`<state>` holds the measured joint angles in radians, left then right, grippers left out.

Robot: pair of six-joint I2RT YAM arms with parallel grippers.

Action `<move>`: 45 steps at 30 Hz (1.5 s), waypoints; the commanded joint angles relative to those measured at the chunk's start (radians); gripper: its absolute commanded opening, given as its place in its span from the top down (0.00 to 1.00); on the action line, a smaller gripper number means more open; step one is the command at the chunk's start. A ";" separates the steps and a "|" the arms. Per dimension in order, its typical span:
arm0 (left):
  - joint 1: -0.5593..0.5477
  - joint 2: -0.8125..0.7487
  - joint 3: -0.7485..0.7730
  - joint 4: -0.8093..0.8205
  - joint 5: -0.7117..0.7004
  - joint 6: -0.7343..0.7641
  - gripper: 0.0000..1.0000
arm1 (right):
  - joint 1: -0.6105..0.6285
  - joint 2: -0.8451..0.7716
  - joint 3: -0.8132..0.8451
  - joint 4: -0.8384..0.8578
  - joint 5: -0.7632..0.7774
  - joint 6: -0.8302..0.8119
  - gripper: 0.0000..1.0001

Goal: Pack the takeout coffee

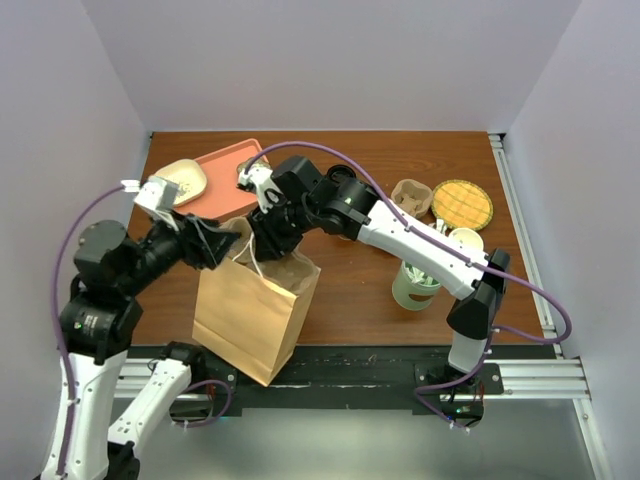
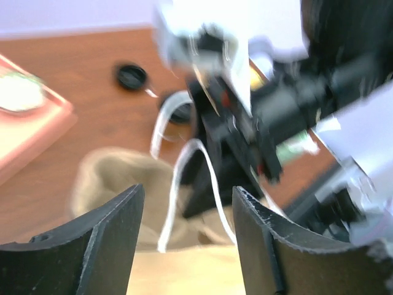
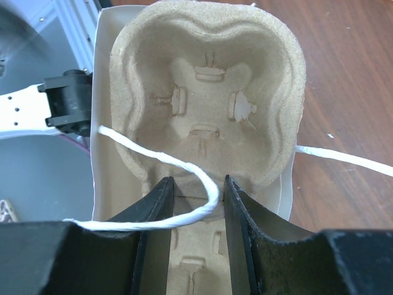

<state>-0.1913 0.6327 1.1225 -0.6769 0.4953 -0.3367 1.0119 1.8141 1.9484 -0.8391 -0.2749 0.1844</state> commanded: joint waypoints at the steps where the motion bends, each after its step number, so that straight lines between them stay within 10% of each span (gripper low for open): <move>1: 0.000 0.054 0.207 -0.166 -0.309 0.033 0.34 | 0.011 -0.006 0.034 0.044 -0.047 0.030 0.70; 11: 0.000 0.383 0.398 -0.564 -0.515 0.015 0.44 | 0.025 -0.022 0.011 0.052 -0.105 0.026 0.71; 38: 0.000 0.467 0.343 -0.572 -0.360 0.064 0.49 | 0.073 -0.093 -0.095 0.069 -0.060 0.049 0.74; 45: 0.000 0.456 0.283 -0.544 -0.301 0.056 0.81 | 0.074 -0.102 -0.108 0.153 -0.023 0.122 0.74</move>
<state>-0.1913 1.0962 1.4200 -1.2438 0.1287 -0.2974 1.0798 1.7565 1.8389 -0.7700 -0.3302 0.2459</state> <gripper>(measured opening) 0.285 0.373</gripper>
